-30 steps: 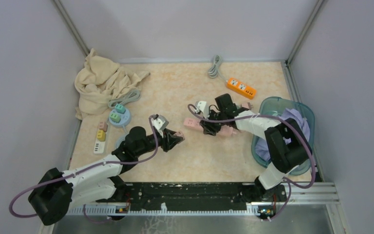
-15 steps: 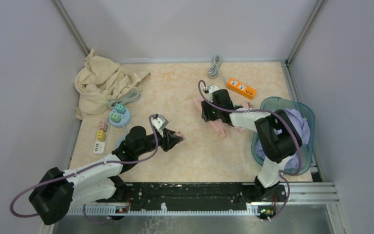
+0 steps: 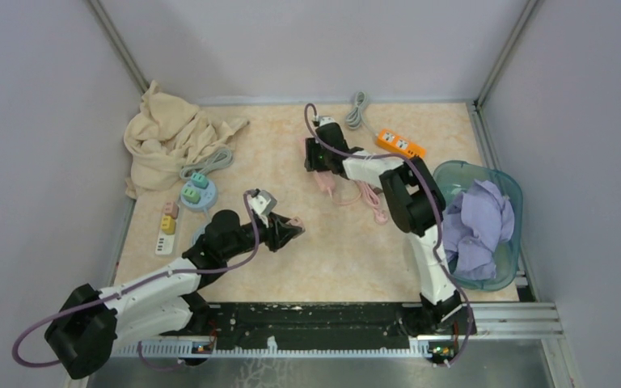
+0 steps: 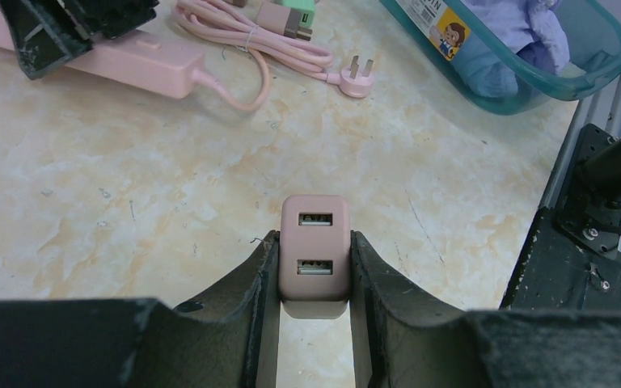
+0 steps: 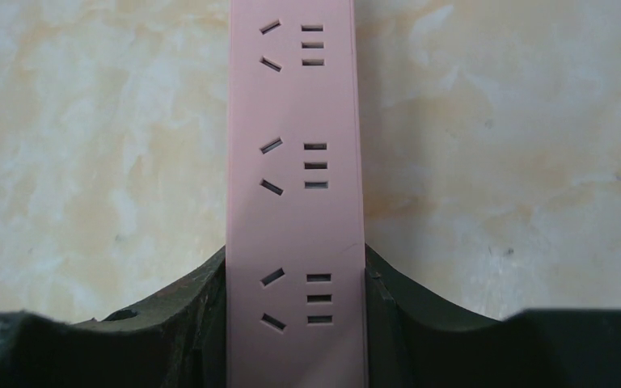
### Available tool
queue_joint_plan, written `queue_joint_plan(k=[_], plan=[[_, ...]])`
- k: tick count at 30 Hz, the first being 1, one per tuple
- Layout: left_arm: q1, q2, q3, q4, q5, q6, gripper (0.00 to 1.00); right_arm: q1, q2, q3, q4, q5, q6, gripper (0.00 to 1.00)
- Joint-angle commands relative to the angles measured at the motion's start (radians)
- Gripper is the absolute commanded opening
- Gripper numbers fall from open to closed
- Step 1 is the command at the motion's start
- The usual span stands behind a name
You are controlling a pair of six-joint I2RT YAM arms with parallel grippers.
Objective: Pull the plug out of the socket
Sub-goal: Move the socket to the center of the board.
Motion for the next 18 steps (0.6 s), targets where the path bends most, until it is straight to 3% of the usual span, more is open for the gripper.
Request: queue_joint_plan(k=[1, 8, 18], plan=[[0.006, -0.025, -0.005, 0.001, -0.003, -0.012, 0.03, 0.017, 0.101, 0.188, -0.074, 0.138, 0.023, 0.17], [0.008, -0.005, -0.001, 0.023, -0.002, -0.013, 0.03, 0.019, 0.178, 0.326, -0.099, 0.224, -0.072, 0.48], [0.009, -0.002, 0.011, 0.005, 0.018, -0.026, 0.02, 0.015, 0.166, 0.411, -0.14, 0.147, -0.165, 0.65]])
